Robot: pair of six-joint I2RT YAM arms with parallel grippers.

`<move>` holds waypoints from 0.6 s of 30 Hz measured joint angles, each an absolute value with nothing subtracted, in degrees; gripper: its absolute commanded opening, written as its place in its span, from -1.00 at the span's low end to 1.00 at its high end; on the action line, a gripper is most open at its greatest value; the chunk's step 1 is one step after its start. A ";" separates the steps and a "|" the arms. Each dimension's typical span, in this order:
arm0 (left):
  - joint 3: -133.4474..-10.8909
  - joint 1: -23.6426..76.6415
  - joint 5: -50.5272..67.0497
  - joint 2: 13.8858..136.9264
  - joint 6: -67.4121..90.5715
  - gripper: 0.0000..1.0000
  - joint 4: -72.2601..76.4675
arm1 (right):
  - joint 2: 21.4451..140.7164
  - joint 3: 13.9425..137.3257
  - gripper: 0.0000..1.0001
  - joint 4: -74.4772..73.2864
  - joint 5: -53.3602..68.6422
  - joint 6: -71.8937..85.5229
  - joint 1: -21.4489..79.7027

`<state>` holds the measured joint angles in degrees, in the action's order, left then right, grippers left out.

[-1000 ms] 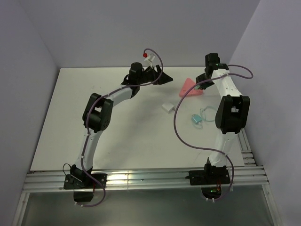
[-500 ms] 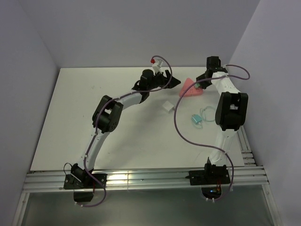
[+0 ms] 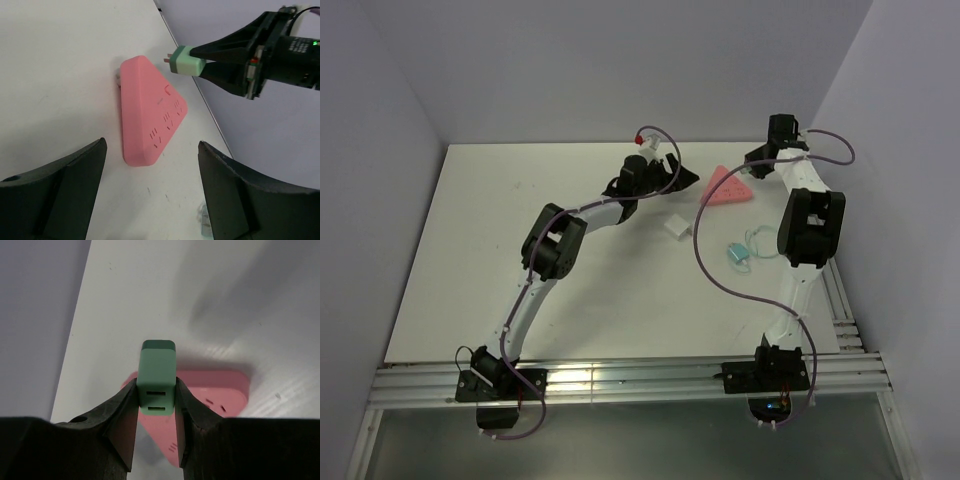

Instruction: Insert the plug

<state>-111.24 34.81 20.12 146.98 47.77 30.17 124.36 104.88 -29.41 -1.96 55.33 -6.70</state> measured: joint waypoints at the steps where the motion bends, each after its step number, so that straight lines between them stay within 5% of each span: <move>1: -111.28 34.81 19.57 146.98 48.16 0.60 30.17 | 126.15 106.74 -1.00 -29.26 -1.65 55.09 -6.83; 18: -114.48 34.28 15.62 148.73 60.75 0.60 28.01 | 131.61 111.37 -1.00 -28.95 7.57 49.32 -6.39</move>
<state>-114.48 34.28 15.62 148.73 60.75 28.01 131.61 111.37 -28.95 7.57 49.32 -6.39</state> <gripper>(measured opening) 0.801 0.376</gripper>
